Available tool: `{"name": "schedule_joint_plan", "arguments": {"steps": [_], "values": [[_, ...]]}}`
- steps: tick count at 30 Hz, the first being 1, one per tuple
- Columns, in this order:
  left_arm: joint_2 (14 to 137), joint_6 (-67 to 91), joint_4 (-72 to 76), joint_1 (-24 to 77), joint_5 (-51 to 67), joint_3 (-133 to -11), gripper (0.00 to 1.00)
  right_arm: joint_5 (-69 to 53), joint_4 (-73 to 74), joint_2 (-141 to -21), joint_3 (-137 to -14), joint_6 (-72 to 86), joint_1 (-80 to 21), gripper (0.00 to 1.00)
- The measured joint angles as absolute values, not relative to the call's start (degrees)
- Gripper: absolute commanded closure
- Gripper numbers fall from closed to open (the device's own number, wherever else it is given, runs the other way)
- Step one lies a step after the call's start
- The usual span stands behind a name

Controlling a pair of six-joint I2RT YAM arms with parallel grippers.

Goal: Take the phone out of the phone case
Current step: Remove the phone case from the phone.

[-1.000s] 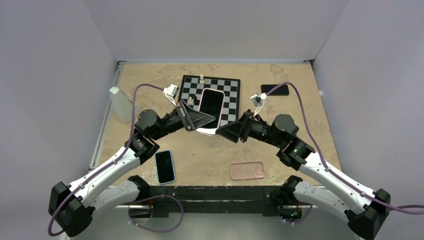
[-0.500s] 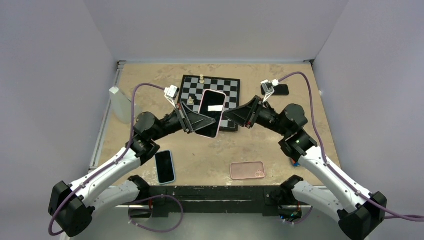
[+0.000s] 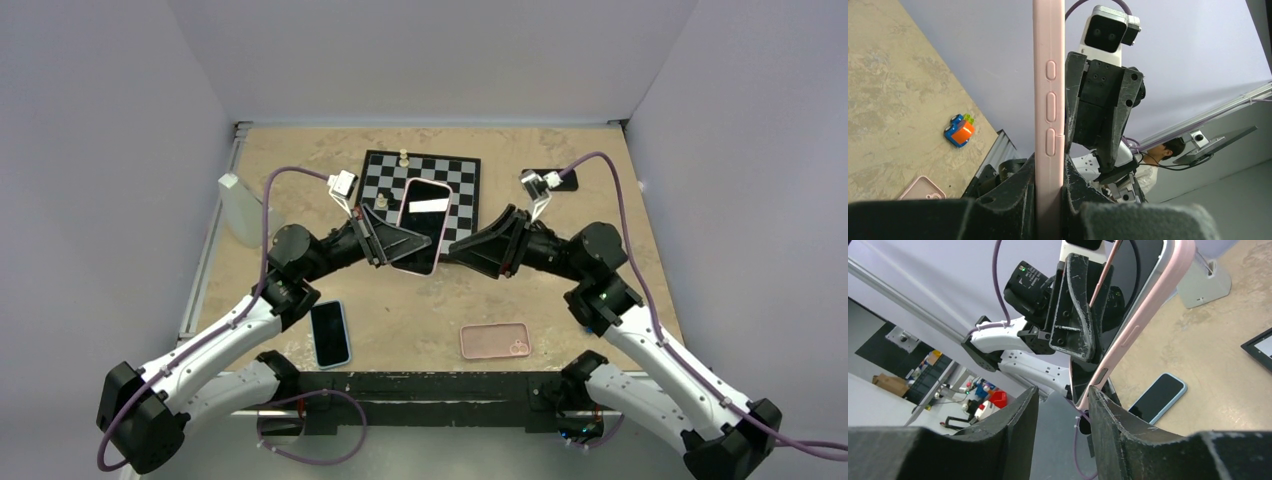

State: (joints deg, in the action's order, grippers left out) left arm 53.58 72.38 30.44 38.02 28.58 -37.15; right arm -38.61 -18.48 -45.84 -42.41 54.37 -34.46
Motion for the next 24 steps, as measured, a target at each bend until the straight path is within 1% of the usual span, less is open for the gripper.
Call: {"name": "schedule_joint_plan", "arguments": {"steps": [6,9,10,11,14,15,19,24], "values": [[54.35,72.38,32.16,38.02,31.27,-37.17,1.00,-40.29,-19.03,-49.78,-42.41,53.49,-34.46,0.55],[54.81,72.38,32.60,38.02,33.26,-37.17,1.00,-41.01,-19.16,-52.27,-42.54,52.82,-34.46,0.59],[54.87,72.38,32.64,38.02,33.71,-37.17,1.00,-41.43,-19.27,-53.10,-42.78,52.64,-34.46,0.63],[54.94,72.36,32.77,38.02,34.22,-37.17,1.00,-42.11,-19.62,-54.00,-43.09,52.64,-34.46,0.70],[55.40,72.40,33.17,37.85,35.22,-37.23,1.00,-44.97,-22.79,-55.57,-43.72,52.16,-34.50,0.98],[55.59,72.42,33.65,37.74,35.86,-37.32,1.00,-46.26,-23.77,-55.70,-43.75,52.14,-34.39,1.00],[57.60,74.00,40.36,37.23,40.60,-38.50,1.00,-50.78,-31.09,-56.23,-43.70,51.88,-34.04,1.00],[61.98,81.41,53.63,37.08,46.63,-39.20,1.00,-54.78,-39.22,-57.12,-43.64,49.17,-34.50,1.00]]}}
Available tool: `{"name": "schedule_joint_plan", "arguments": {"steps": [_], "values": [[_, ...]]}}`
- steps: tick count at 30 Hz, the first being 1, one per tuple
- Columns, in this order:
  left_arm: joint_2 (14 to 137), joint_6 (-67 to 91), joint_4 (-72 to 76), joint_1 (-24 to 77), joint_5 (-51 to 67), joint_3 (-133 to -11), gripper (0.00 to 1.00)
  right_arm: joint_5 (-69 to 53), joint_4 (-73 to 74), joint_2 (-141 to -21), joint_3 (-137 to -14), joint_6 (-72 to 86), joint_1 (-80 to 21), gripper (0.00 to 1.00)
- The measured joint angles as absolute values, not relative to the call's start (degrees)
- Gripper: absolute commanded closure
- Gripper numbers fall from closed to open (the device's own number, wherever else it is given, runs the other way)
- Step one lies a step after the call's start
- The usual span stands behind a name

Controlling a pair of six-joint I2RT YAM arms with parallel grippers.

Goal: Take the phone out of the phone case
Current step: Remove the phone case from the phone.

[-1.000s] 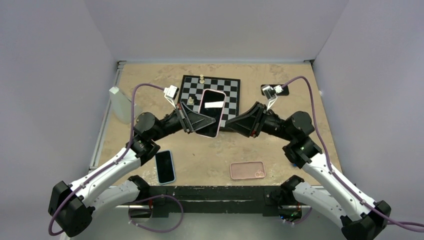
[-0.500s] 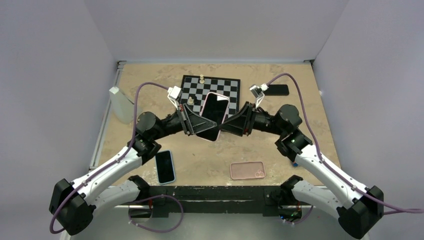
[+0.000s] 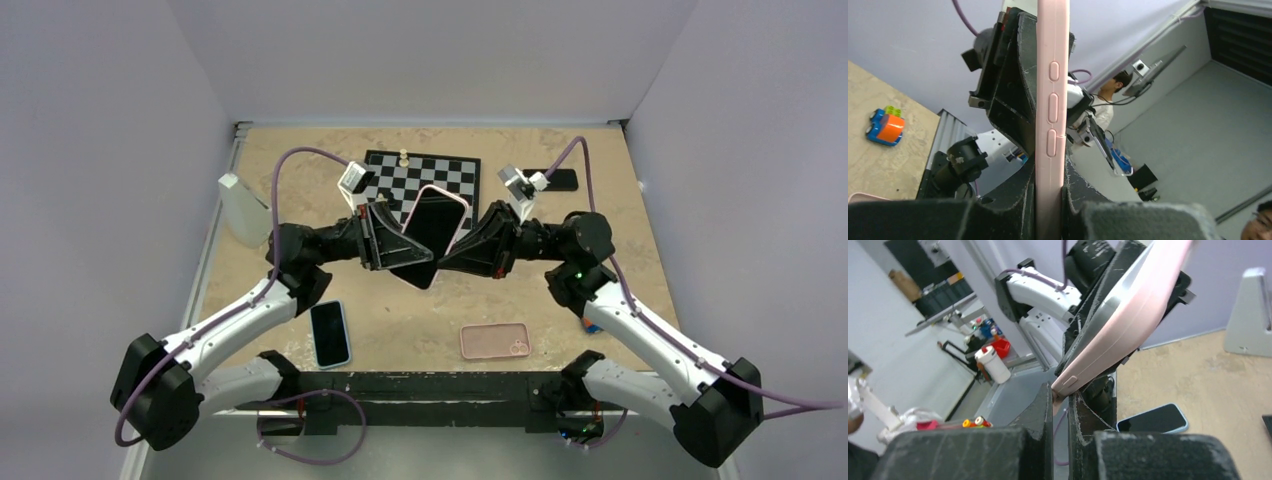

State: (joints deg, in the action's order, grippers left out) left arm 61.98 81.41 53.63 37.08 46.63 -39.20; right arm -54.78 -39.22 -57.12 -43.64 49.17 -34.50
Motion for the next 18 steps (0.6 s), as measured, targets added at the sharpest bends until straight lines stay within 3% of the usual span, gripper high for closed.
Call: {"name": "schedule_joint_plan", "arguments": {"steps": [9,18], "values": [[61.19,89.27,59.99,36.75,54.24,-39.97,1.00,-64.05,-51.22,-62.26,-46.28,45.19,-37.67,1.00],[59.11,90.54,60.38,35.57,53.25,-40.93,1.00,-58.43,-30.70,-60.14,-53.82,29.93,-40.88,1.00]]}}
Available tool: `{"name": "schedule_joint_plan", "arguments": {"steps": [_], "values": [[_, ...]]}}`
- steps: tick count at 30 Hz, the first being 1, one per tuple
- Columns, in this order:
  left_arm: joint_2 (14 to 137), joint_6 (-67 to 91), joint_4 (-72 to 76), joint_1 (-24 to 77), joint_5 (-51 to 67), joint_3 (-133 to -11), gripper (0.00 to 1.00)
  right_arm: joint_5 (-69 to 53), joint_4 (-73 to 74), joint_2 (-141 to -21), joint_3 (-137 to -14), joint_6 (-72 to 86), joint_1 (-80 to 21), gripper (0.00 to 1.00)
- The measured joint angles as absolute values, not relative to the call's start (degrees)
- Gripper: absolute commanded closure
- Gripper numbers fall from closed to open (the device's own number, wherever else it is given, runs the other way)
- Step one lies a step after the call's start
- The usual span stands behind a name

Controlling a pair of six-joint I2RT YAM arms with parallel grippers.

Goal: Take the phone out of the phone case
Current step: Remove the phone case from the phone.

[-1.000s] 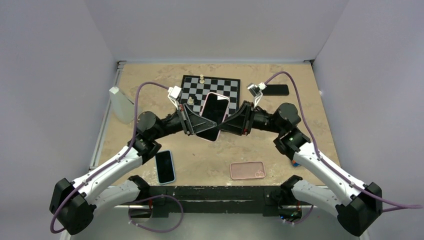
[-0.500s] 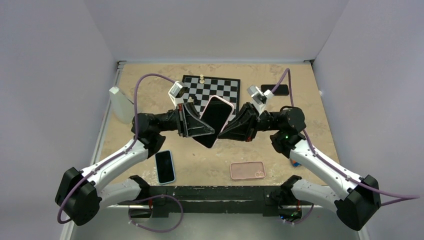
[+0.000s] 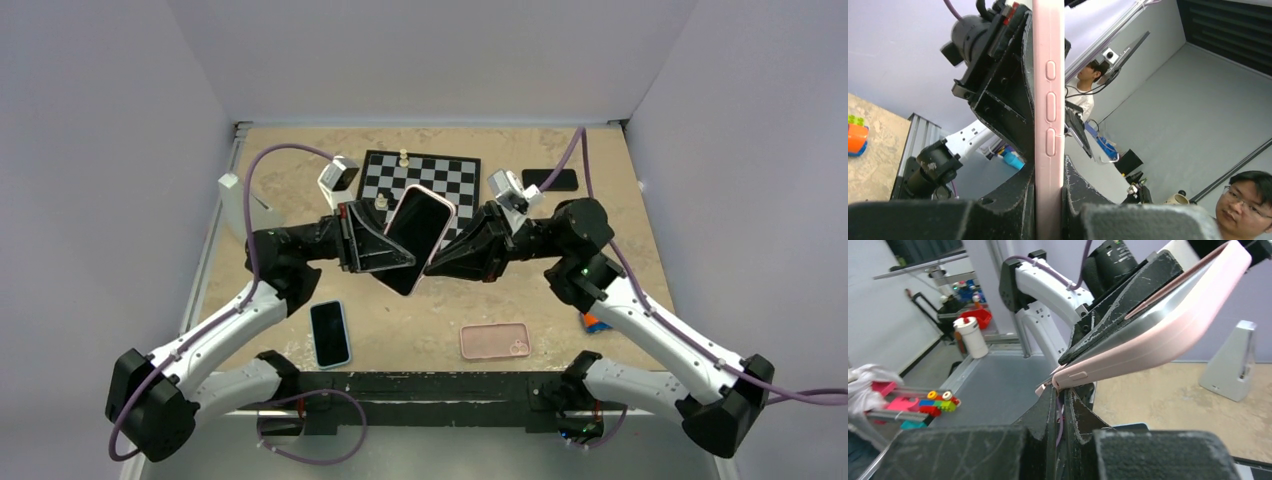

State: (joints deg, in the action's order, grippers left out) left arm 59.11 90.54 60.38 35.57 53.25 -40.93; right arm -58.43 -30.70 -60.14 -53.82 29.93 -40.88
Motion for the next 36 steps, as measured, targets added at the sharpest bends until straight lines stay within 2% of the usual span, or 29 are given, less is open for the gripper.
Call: {"name": "schedule_joint_plan", "arguments": {"steps": [5,13,16,19,24,30,36], "values": [[58.15,90.48,61.28,34.57,52.31,-41.58,1.00,-46.33,-16.91,-56.40,-56.60,20.75,-44.97,1.00],[59.94,88.95,58.17,34.50,52.97,-41.58,1.00,-40.38,-16.36,-50.81,-50.19,14.79,-45.34,0.99],[58.78,84.77,52.80,34.52,52.69,-41.58,1.00,-40.62,-14.48,-50.43,-50.04,13.96,-44.93,0.67],[53.91,76.29,40.64,35.79,50.11,-41.60,1.00,-41.52,-15.03,-50.04,-48.51,16.25,-44.01,0.53],[46.15,63.68,24.08,38.02,44.75,-44.31,1.00,-39.77,-16.25,-48.03,-42.41,25.76,-43.29,0.49],[44.62,57.39,18.13,38.04,41.50,-45.89,1.00,-36.03,-20.14,-47.13,-41.04,38.19,-42.11,0.45],[46.13,55.88,13.61,38.02,39.88,-45.87,1.00,-33.45,-20.12,-47.18,-46.81,42.57,-41.12,0.44]]}}
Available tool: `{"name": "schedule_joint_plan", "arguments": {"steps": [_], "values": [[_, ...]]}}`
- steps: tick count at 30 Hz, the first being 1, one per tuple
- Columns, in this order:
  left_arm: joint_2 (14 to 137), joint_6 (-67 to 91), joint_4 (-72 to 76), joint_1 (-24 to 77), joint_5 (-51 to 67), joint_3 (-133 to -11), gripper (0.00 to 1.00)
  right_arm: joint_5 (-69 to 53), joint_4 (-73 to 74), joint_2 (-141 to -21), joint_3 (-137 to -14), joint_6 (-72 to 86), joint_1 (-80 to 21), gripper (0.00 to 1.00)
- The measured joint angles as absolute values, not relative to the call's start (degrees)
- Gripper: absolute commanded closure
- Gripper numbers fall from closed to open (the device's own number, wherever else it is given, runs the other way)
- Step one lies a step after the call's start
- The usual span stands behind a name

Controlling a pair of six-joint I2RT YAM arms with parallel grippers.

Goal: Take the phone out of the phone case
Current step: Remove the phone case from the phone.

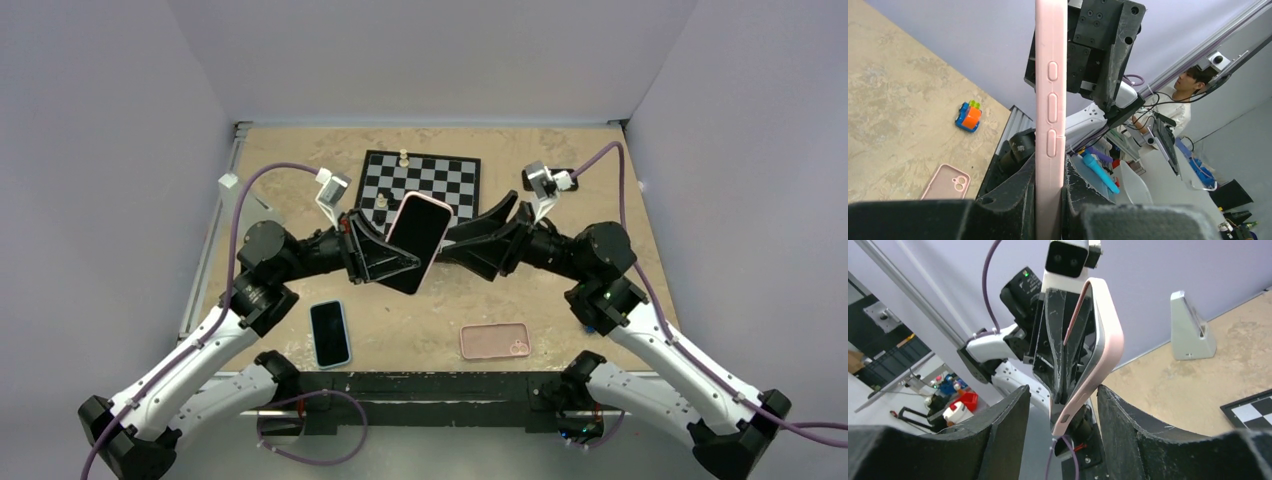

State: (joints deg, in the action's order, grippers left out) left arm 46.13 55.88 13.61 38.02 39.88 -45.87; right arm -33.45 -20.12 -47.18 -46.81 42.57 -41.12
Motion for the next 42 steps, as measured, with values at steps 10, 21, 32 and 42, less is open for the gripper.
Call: {"name": "schedule_joint_plan", "arguments": {"steps": [10,21,32,42], "values": [[46.52,56.51,15.81,38.04,40.49,-45.71,1.00,-29.04,-19.64,-54.94,-53.63,46.17,-39.38,0.46],[47.92,56.29,13.91,37.78,39.42,-45.84,0.66,-30.11,-19.31,-59.70,-57.93,50.02,-38.76,1.00],[43.48,50.06,-0.54,38.02,35.46,-47.40,0.37,-47.27,-18.59,-59.96,-57.39,55.92,-23.59,1.00],[50.19,47.33,1.93,38.02,45.56,-47.35,0.49,-55.55,-21.12,-59.92,-56.71,59.46,-19.81,1.00]]}}
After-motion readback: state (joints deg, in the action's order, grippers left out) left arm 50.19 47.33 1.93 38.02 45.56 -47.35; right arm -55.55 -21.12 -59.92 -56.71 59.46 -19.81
